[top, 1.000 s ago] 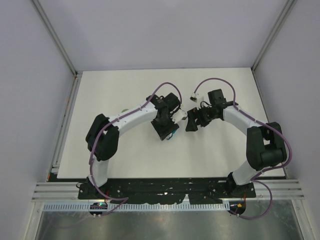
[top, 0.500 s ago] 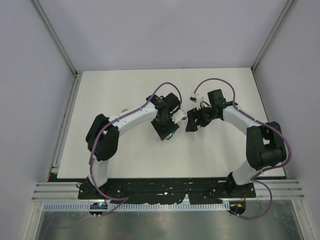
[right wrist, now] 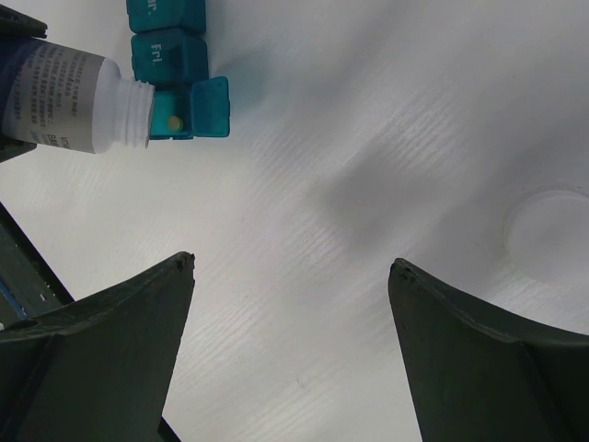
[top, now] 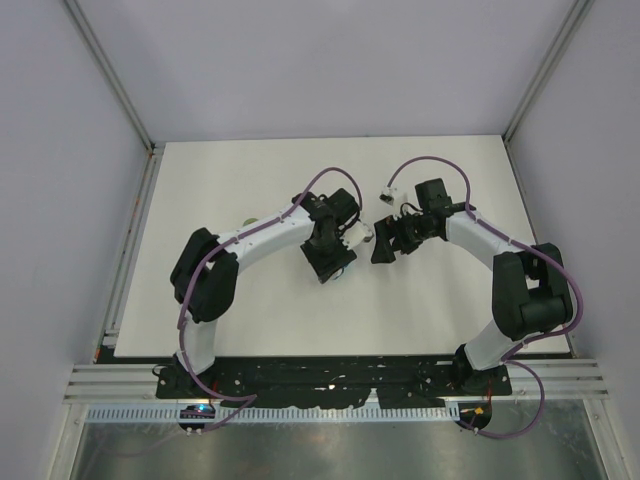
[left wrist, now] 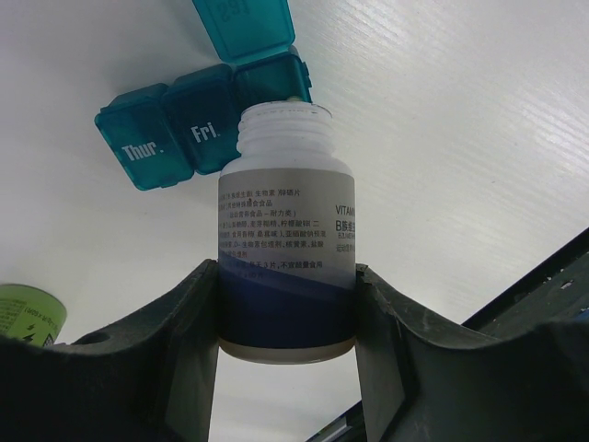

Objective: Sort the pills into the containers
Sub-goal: Pour the pill into the pill container.

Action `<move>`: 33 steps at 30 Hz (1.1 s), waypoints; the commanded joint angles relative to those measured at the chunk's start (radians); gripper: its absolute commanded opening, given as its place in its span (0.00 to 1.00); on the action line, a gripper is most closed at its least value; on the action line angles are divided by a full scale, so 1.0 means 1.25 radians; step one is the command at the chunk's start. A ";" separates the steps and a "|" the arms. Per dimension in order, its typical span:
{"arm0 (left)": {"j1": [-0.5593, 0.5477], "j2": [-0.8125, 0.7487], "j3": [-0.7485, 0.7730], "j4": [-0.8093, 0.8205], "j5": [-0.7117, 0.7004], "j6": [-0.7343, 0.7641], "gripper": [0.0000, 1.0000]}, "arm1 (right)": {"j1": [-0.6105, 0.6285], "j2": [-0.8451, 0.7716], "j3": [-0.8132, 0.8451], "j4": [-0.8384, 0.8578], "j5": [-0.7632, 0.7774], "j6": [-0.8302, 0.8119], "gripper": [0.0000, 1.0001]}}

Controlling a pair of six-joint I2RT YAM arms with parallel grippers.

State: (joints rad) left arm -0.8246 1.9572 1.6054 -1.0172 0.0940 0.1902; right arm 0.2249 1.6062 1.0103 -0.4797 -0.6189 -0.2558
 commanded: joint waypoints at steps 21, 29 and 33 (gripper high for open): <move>-0.005 -0.010 0.057 -0.040 -0.014 0.011 0.00 | -0.003 0.005 0.015 0.005 -0.004 0.001 0.90; -0.005 0.010 0.080 -0.062 -0.016 0.015 0.00 | -0.003 0.004 0.015 0.003 -0.003 0.001 0.90; -0.005 0.015 0.090 -0.067 -0.016 0.016 0.00 | -0.003 0.005 0.015 0.003 -0.006 0.001 0.90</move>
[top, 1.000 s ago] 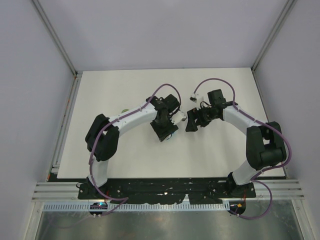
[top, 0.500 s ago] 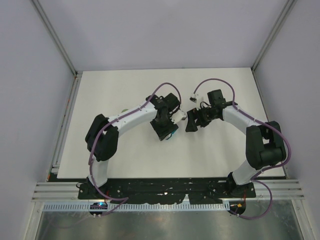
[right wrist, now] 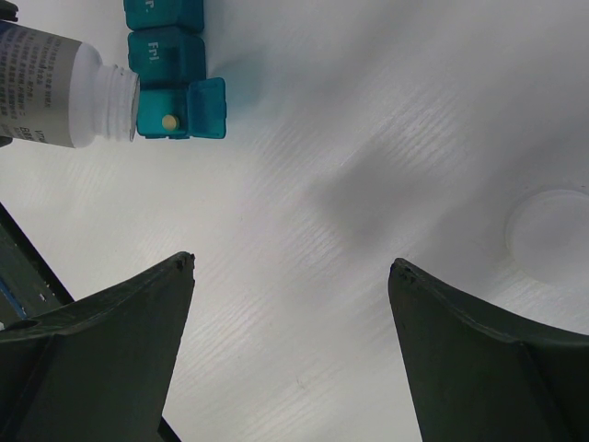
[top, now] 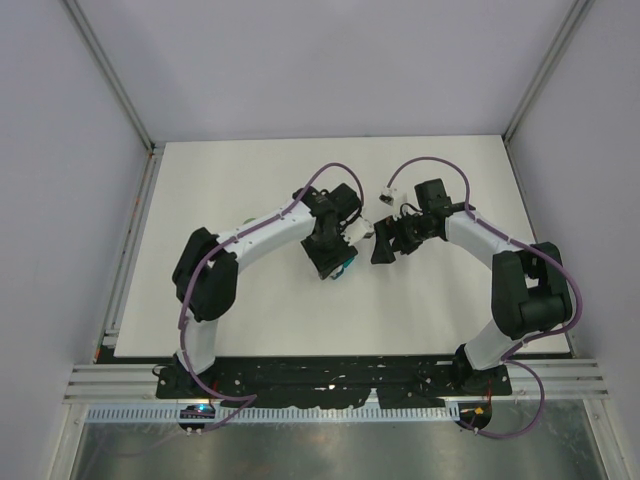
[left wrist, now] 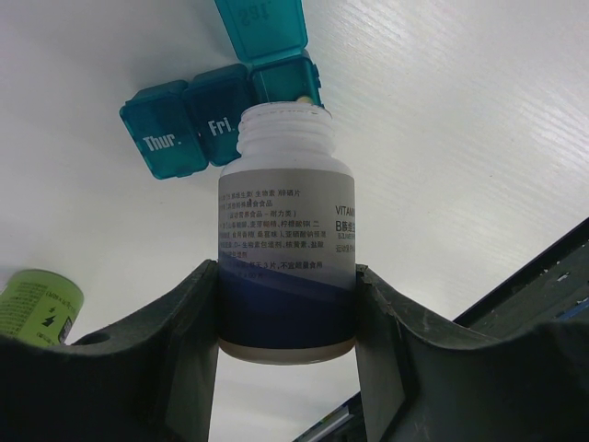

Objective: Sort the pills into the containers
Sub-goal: Pour the pill into the pill container.

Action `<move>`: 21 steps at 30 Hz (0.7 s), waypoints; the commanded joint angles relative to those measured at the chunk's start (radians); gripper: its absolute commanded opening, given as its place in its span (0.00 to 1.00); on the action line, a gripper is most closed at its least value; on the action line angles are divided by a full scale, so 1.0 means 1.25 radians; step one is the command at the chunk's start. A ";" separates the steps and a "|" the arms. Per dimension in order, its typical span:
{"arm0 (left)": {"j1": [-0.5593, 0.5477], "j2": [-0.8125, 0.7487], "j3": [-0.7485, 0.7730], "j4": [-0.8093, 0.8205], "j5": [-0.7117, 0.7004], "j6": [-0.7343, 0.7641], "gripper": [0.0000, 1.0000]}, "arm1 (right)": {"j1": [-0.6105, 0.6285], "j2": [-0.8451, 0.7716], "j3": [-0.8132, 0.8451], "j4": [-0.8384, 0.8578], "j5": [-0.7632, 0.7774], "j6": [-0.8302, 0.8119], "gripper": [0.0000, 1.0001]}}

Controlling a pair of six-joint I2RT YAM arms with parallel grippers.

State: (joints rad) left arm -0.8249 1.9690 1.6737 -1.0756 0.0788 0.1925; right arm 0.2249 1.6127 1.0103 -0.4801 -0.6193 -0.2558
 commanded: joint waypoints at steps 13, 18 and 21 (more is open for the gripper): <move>-0.005 0.015 0.029 -0.021 0.000 0.018 0.00 | -0.003 0.000 0.015 0.004 -0.005 0.001 0.90; -0.005 0.018 0.028 -0.019 0.001 0.018 0.00 | -0.003 0.000 0.015 0.004 -0.003 0.001 0.90; -0.005 0.021 0.028 -0.021 0.002 0.018 0.00 | -0.002 0.000 0.015 0.004 -0.004 0.000 0.90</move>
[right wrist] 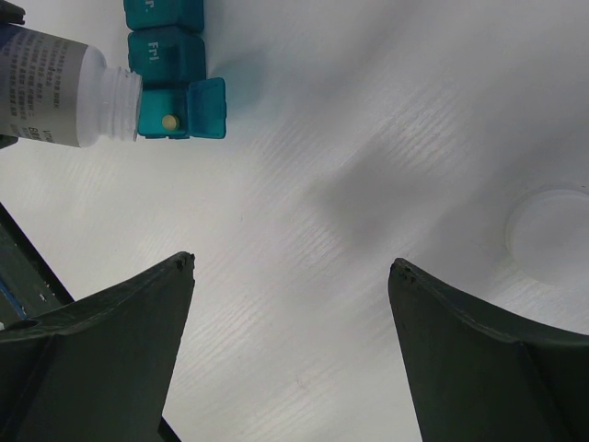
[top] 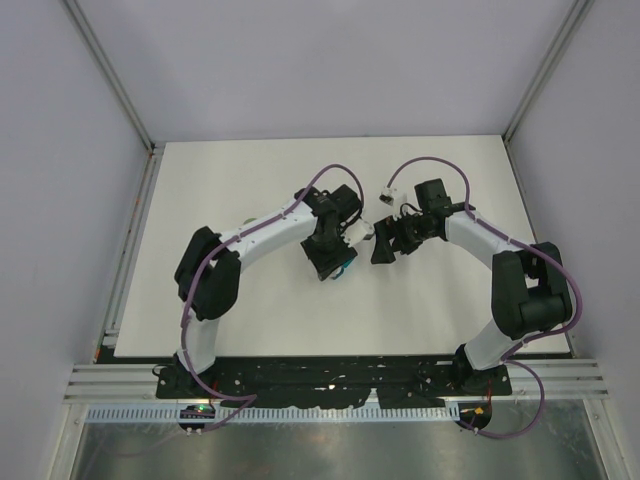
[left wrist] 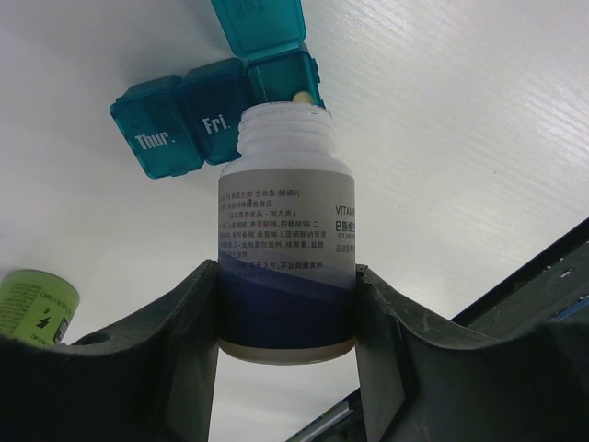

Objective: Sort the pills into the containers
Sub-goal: Pour the pill into the pill container.

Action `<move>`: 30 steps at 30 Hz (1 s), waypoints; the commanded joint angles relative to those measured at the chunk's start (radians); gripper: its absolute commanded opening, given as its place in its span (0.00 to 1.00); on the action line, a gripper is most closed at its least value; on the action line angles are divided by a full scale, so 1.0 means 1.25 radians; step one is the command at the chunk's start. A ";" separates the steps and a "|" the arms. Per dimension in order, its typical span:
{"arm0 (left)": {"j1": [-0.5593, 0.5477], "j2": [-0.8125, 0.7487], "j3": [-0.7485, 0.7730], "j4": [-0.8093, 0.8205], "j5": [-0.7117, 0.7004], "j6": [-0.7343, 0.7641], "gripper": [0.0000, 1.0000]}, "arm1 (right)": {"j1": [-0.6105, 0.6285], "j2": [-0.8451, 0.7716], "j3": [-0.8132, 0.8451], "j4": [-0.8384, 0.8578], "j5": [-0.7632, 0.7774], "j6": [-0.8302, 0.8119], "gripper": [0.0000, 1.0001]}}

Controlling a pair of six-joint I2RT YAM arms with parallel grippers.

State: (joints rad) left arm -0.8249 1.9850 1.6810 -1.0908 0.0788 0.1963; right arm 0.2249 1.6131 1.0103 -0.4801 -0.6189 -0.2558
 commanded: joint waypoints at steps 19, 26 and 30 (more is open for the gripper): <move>-0.006 0.021 0.039 -0.031 0.000 0.020 0.00 | -0.004 -0.001 0.015 0.004 -0.004 -0.002 0.90; -0.008 0.027 0.062 -0.054 -0.007 0.025 0.00 | -0.003 -0.003 0.015 0.004 -0.004 -0.002 0.90; -0.010 0.032 0.060 -0.058 -0.007 0.026 0.00 | -0.004 -0.003 0.015 0.005 -0.006 0.001 0.90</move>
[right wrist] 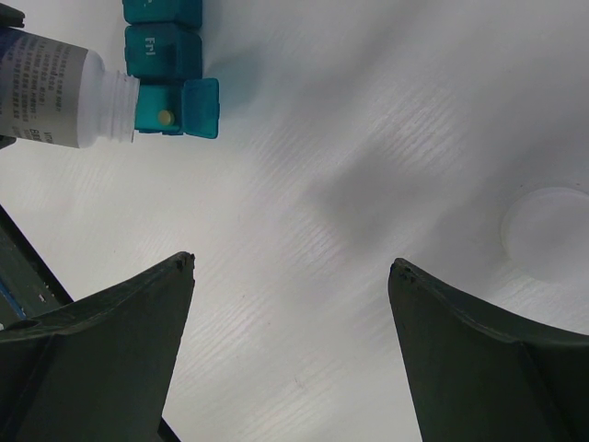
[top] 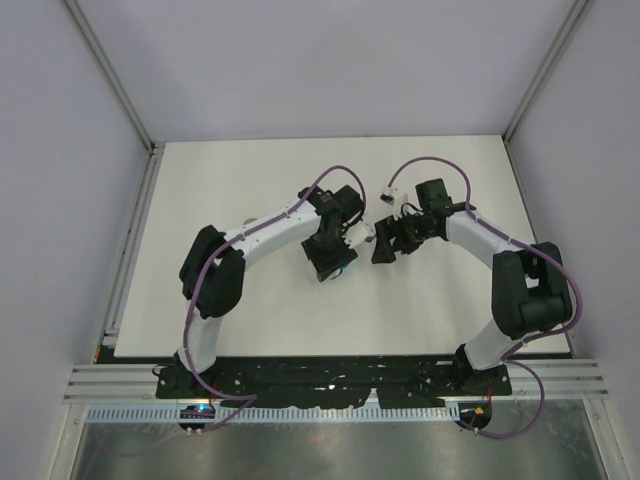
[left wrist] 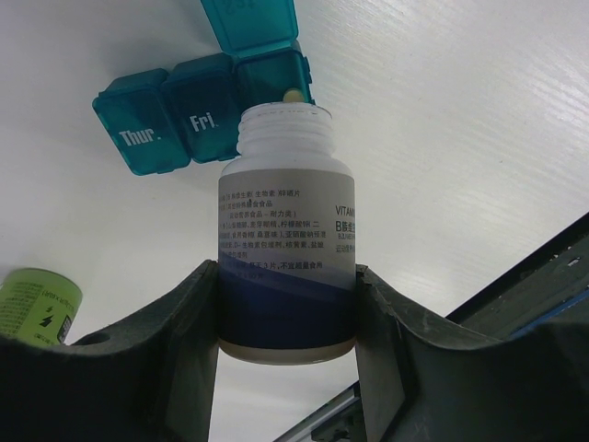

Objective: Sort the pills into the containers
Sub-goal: Pour the pill into the pill container.

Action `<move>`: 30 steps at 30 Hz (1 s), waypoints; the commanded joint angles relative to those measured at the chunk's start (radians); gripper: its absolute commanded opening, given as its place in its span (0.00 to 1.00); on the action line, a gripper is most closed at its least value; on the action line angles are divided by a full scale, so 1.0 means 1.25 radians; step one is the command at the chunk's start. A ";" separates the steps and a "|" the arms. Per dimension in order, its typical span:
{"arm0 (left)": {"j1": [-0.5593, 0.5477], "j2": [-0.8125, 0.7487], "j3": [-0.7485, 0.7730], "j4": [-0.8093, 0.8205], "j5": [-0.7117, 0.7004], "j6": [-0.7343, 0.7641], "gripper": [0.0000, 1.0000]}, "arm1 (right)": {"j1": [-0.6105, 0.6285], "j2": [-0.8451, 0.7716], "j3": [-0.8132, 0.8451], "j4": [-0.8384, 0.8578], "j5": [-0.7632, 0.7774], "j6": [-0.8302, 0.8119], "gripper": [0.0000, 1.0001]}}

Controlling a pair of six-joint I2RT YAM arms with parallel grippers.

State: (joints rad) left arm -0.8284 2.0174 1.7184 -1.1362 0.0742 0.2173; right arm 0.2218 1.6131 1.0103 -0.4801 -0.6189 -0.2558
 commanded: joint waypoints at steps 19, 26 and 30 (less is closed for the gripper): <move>-0.006 -0.037 -0.001 0.029 -0.020 0.007 0.00 | -0.002 0.002 0.016 0.002 -0.006 0.000 0.90; -0.006 -0.081 -0.043 0.078 -0.021 0.002 0.00 | -0.003 0.001 0.016 0.002 -0.007 0.000 0.90; -0.006 -0.109 -0.080 0.115 -0.021 0.002 0.00 | -0.003 0.003 0.016 0.002 -0.008 0.001 0.90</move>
State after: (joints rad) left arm -0.8314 1.9625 1.6501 -1.0592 0.0525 0.2173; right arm 0.2203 1.6131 1.0103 -0.4801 -0.6193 -0.2558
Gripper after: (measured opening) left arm 0.550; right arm 0.901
